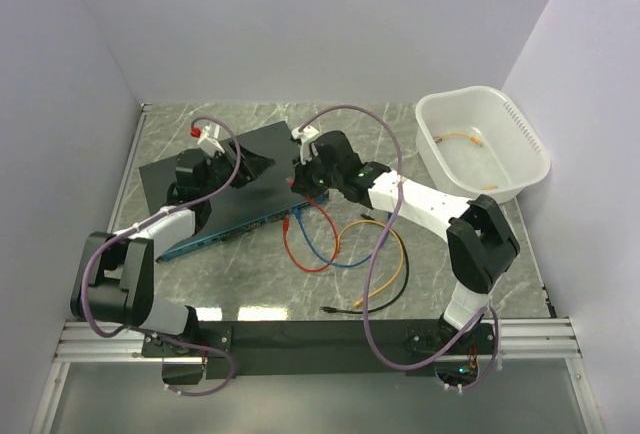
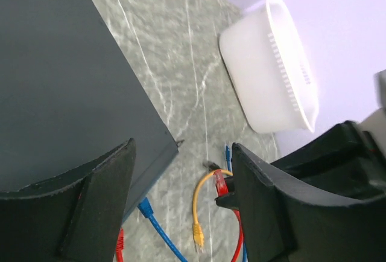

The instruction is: Insert the plug into the switch port

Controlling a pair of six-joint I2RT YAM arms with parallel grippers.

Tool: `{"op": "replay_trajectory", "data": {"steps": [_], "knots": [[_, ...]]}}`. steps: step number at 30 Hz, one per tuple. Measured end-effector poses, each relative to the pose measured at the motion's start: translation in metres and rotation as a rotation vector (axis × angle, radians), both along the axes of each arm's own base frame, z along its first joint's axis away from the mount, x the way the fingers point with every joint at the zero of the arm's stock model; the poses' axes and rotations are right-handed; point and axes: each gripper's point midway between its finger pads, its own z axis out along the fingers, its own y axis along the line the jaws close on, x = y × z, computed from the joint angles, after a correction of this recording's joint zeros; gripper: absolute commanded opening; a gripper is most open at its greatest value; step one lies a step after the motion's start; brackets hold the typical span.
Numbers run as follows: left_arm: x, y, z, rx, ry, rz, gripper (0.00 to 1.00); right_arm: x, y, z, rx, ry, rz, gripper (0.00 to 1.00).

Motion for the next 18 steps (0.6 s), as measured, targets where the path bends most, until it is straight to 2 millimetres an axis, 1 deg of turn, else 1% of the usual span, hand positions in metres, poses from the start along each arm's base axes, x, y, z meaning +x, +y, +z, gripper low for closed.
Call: {"op": "replay_trajectory", "data": {"steps": [3,6,12,14,15,17,18], "knots": [[-0.008,-0.011,-0.012,-0.033,0.025,-0.037,0.7,-0.005,0.01,0.003,0.009,-0.022,0.028,0.0],[-0.019,-0.023,-0.021,-0.058,0.057,-0.072,0.69,-0.001,0.015,0.003,0.008,-0.032,0.026,0.0],[-0.028,-0.051,-0.017,-0.097,0.055,-0.131,0.65,0.003,0.017,0.001,0.004,-0.034,0.019,0.0],[-0.027,-0.054,-0.017,-0.103,0.05,-0.129,0.63,0.003,0.016,0.0,0.002,-0.032,0.019,0.0],[-0.027,-0.055,-0.017,-0.104,0.052,-0.126,0.6,0.003,0.017,0.0,0.001,-0.032,0.019,0.0],[-0.026,-0.056,-0.018,-0.107,0.054,-0.118,0.58,0.003,0.017,0.0,0.003,-0.032,0.02,0.0],[-0.025,-0.057,-0.018,-0.108,0.057,-0.113,0.55,0.003,0.017,0.001,0.005,-0.033,0.02,0.0]]}}
